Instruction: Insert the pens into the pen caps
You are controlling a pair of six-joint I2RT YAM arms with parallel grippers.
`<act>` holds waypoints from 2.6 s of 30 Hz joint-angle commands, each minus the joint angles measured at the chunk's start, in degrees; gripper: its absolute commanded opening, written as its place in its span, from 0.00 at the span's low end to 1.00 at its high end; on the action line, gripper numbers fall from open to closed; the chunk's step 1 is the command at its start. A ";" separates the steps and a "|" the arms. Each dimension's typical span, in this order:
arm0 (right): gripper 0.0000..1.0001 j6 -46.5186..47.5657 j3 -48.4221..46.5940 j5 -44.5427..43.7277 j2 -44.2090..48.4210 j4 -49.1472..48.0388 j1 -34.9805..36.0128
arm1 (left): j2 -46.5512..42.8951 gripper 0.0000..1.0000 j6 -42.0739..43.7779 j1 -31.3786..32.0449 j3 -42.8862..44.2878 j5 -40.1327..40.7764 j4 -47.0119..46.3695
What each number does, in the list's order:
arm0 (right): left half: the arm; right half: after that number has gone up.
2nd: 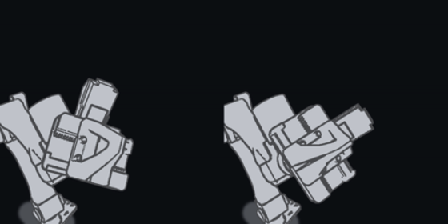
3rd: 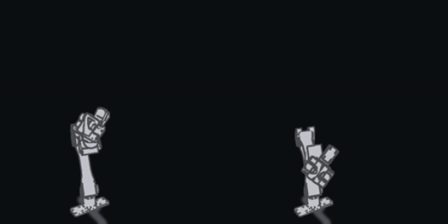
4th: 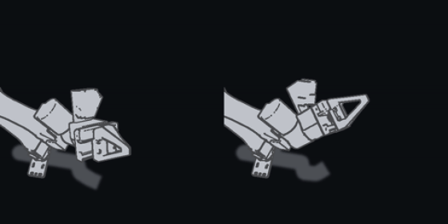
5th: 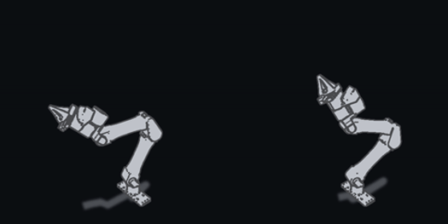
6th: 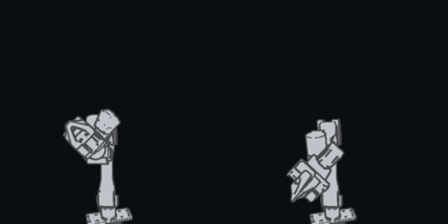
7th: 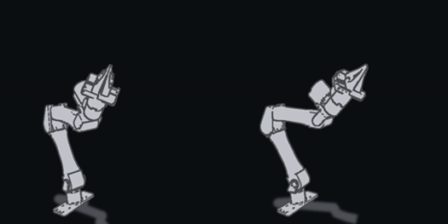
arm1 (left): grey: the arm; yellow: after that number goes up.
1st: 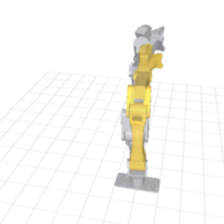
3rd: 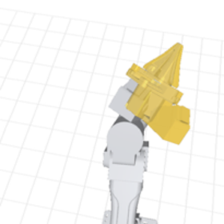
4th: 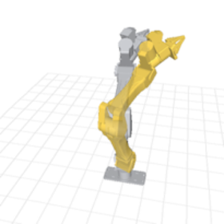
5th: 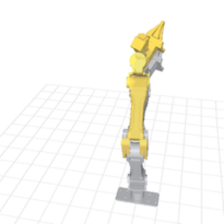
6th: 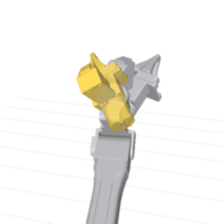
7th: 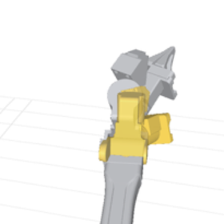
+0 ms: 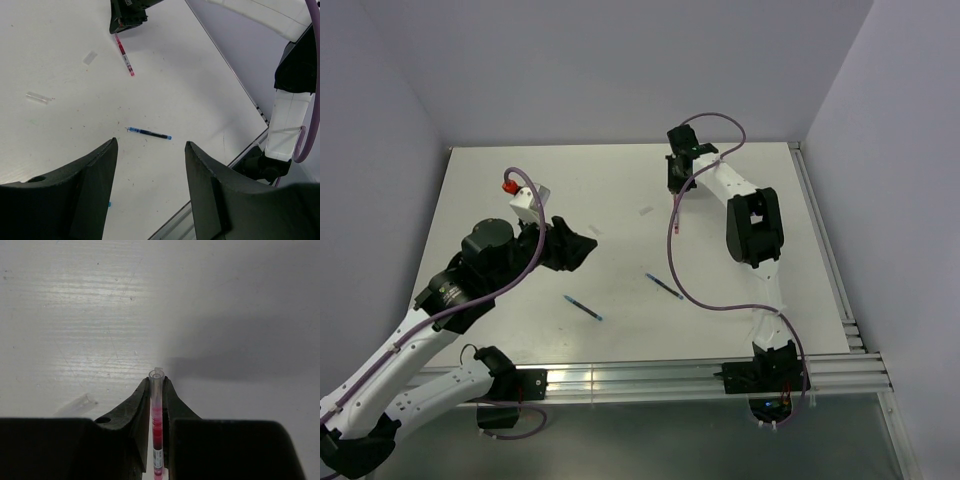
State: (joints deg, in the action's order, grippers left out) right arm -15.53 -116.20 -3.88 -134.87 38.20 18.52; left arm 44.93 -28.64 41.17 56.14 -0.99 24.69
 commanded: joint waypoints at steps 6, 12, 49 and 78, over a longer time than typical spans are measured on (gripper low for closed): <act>0.16 1.20 0.45 -1.31 -0.48 0.21 0.37 | 0.69 0.61 -0.27 -0.12 -0.33 0.73 -2.01; 0.26 1.38 1.24 -1.22 -0.04 0.21 0.37 | 1.39 0.61 -0.45 -0.12 -0.24 0.56 -2.28; 0.48 3.66 56.17 -0.17 36.08 -18.59 22.87 | 1.30 0.63 -1.59 -0.65 0.20 3.63 -4.56; 0.00 -8.28 61.62 2.91 35.72 -18.50 27.09 | 1.22 0.60 -6.42 -0.91 -5.33 2.85 -7.54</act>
State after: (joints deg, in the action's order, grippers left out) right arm -20.08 -57.19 -6.85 -99.46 19.73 43.62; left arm 47.18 -32.32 40.66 52.84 2.28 20.97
